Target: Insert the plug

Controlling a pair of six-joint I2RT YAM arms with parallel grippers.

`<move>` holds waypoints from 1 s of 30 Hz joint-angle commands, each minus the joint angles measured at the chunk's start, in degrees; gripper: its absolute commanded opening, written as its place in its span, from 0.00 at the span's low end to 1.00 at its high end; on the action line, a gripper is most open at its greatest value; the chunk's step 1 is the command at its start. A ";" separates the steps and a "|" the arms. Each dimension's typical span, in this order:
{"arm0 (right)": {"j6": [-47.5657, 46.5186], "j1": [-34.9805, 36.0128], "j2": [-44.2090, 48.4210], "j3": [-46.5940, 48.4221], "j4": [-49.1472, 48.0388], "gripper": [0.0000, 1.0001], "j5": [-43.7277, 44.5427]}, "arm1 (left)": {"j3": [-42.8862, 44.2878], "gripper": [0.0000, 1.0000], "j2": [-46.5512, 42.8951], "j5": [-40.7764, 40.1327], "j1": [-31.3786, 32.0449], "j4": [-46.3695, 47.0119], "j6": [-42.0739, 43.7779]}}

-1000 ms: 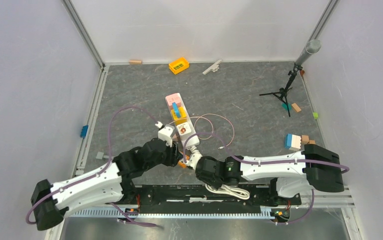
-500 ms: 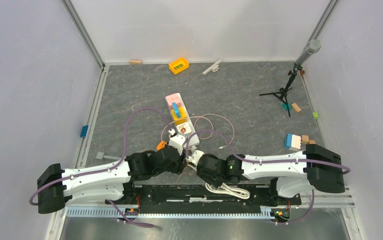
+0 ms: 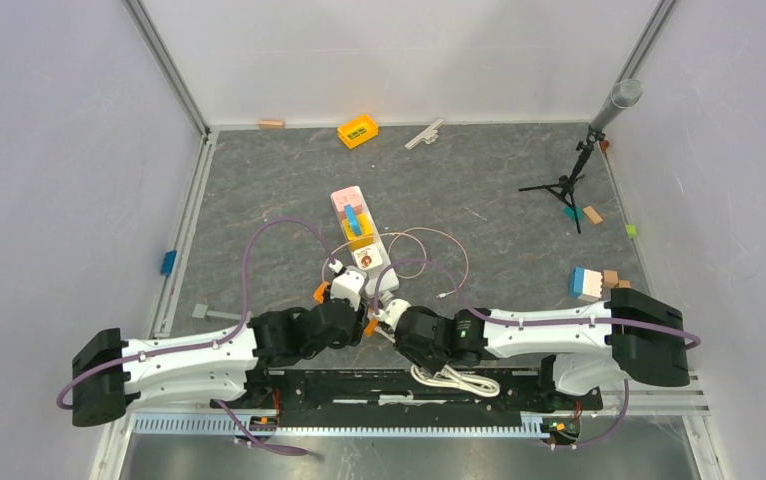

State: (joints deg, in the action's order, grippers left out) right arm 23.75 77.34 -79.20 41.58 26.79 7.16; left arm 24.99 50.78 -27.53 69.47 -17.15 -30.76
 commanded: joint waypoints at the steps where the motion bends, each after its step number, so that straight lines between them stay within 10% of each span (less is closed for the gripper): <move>1: 0.11 -0.26 -0.09 -0.71 -0.40 0.39 -0.74 | -1.64 0.02 -0.20 -2.29 0.23 3.44 1.25; 30: 0.95 -0.52 -0.13 -2.31 -1.03 0.38 -0.72 | 1.57 0.02 2.35 -2.27 0.24 -4.43 -3.47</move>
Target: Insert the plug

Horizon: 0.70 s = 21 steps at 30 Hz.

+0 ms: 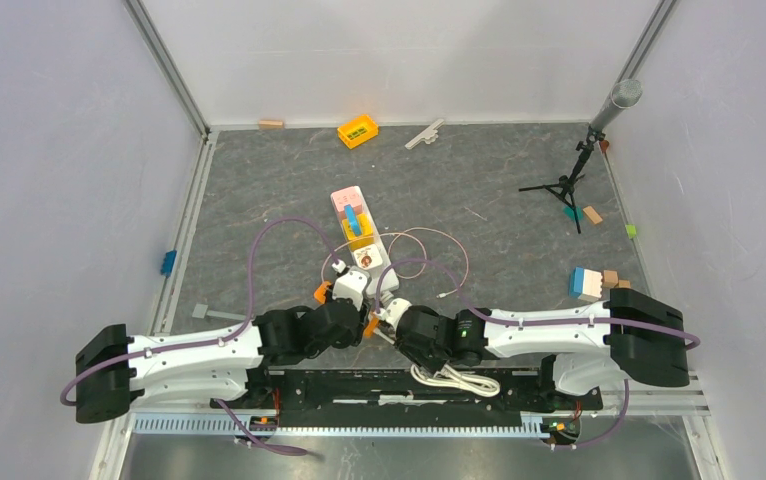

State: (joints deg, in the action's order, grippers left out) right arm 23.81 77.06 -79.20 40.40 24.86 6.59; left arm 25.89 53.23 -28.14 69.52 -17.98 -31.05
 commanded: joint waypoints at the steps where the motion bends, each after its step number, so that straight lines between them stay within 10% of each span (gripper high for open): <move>1: 0.90 -0.24 -0.11 -1.19 0.93 0.38 -0.15 | 0.45 0.02 0.10 -1.89 0.18 -3.26 -3.36; 21: 2.02 -1.20 2.26 -1.92 0.96 0.34 1.22 | -1.56 0.02 12.62 6.13 3.01 1.29 -7.91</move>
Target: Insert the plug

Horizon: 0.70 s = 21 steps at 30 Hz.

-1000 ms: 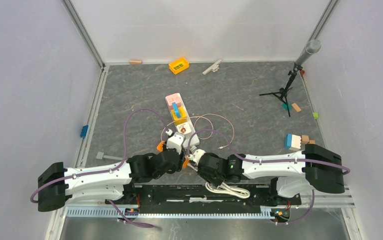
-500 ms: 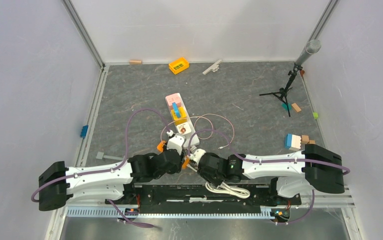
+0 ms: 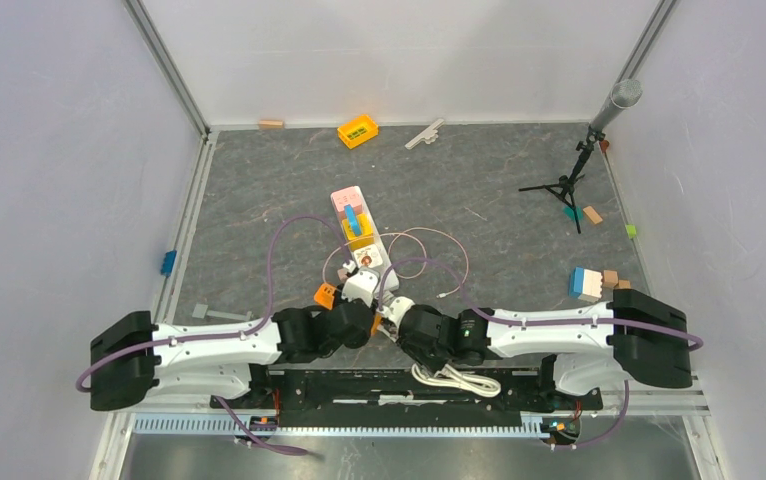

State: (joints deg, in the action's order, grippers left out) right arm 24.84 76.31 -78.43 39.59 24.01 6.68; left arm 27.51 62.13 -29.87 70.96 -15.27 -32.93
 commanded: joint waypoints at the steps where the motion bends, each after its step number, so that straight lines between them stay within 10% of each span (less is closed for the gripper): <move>1: 0.99 -0.62 1.70 -0.92 1.83 0.34 1.22 | -2.95 0.02 3.96 8.17 1.73 -1.43 -6.01; 7: 0.39 -1.60 2.80 2.13 3.21 0.36 1.68 | -2.68 0.11 -0.32 8.97 2.04 -1.96 -5.02; 13: -0.88 -2.37 3.17 6.62 5.12 0.38 1.83 | 0.54 0.97 -13.89 6.76 2.02 -4.45 -3.25; 21: -2.10 -3.99 3.08 10.83 6.27 0.47 0.93 | 10.59 1.00 -20.52 6.20 1.90 -12.50 1.89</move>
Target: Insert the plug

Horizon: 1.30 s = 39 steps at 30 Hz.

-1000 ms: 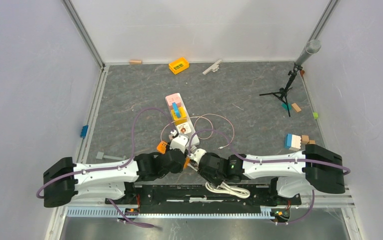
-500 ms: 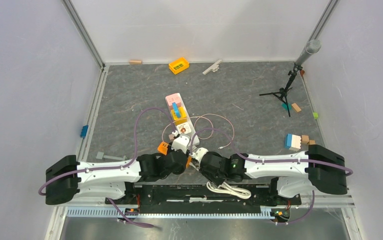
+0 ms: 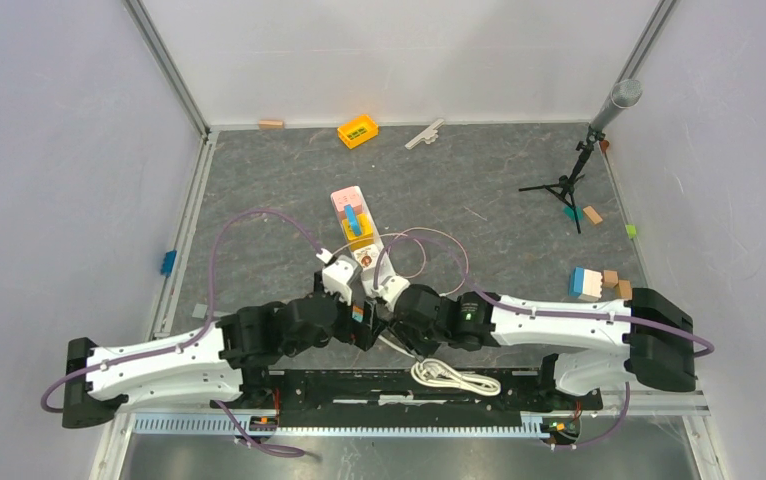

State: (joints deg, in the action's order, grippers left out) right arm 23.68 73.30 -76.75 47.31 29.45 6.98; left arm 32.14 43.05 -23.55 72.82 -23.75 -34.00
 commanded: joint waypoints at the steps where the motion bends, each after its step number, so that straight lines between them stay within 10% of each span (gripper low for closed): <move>1: -0.94 -1.41 1.55 3.35 0.79 0.48 0.36 | 6.99 1.00 -1.52 -0.53 0.06 -4.91 2.84; 11: 0.69 -10.00 6.42 0.66 -2.87 0.84 -4.38 | 9.24 1.00 -3.81 1.21 -4.43 -5.20 4.05; 22: -0.06 -27.83 10.92 -2.89 -3.89 0.98 -4.80 | 9.78 1.00 -1.31 28.11 -41.93 -1.57 10.53; 28: 1.40 -37.32 20.19 -12.43 -12.86 0.98 10.95 | 10.77 1.00 6.25 40.48 -62.49 4.26 11.27; 39: -19.30 -38.36 29.19 -30.95 -37.21 0.98 49.72 | 5.63 1.00 7.35 19.24 -70.81 13.09 15.04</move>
State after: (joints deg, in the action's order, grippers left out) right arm 17.06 35.27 -48.95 22.50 6.55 38.39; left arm 40.49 51.27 4.43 2.44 -17.65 -23.42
